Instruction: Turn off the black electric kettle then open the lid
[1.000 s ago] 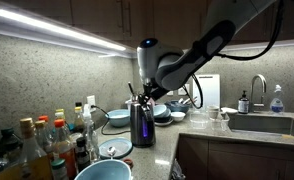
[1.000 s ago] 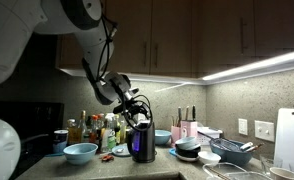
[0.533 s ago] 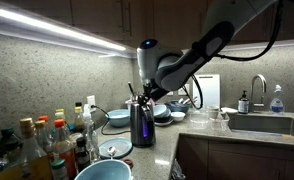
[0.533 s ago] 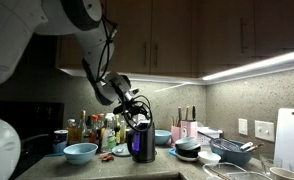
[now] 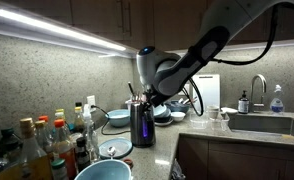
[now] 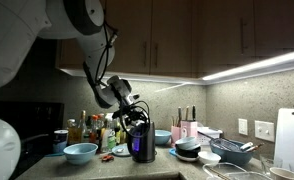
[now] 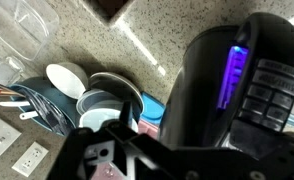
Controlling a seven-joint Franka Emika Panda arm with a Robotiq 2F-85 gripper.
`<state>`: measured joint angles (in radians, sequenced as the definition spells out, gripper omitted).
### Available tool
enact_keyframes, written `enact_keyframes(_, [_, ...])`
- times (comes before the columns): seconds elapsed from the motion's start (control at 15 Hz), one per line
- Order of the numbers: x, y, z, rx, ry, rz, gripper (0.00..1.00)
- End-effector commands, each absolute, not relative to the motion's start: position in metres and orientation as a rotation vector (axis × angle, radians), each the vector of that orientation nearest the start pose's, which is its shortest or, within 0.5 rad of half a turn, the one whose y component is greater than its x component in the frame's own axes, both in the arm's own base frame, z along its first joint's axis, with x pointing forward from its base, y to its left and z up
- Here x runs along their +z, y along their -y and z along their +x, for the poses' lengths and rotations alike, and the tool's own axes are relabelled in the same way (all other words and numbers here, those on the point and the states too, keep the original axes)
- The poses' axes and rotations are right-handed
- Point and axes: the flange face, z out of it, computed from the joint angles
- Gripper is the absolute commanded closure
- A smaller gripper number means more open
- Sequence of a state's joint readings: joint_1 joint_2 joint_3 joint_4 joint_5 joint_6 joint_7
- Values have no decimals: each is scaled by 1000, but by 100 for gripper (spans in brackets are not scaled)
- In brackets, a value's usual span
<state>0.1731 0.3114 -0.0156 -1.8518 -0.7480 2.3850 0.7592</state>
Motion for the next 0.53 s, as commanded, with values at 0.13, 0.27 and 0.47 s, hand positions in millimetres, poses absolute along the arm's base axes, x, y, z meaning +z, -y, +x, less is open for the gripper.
enact_keyframes(0.13, [378, -93, 650, -799, -176, -3441, 0])
enact_keyframes(0.27, [388, -97, 651, -846, -165, -3418, 0])
enact_keyframes(0.47, [395, -99, 658, -907, -153, -3395, 0])
